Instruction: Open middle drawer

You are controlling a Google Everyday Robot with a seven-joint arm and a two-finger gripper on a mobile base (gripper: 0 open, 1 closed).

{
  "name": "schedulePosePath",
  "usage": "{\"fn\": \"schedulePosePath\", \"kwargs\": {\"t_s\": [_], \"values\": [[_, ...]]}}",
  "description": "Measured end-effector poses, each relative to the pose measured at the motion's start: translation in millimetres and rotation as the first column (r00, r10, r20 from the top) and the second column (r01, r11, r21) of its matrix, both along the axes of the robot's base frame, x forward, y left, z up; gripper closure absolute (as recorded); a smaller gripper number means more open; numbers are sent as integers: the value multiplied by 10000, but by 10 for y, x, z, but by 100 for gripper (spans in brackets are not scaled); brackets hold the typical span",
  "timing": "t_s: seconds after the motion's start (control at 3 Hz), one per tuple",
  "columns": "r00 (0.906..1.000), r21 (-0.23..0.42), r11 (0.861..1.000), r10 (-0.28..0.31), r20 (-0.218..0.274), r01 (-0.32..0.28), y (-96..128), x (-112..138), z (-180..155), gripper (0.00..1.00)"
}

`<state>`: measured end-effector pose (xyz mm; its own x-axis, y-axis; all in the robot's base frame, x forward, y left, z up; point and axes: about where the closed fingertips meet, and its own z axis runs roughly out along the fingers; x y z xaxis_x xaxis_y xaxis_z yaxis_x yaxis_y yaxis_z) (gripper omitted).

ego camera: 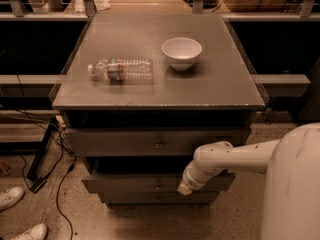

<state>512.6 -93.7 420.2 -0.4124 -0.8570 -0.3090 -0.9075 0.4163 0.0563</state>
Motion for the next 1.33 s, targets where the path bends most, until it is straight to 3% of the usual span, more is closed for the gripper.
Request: {"fn": "schedulePosePath", "kwargs": {"t_s": [0.33,0.67,1.33], "values": [[10000,0,10000,0,0,0,0,0,0,89],[10000,0,10000,1,-1,-1,0,0,1,100],[9999,17,10000,-81,-59,82,-37,-34,39,100]]}}
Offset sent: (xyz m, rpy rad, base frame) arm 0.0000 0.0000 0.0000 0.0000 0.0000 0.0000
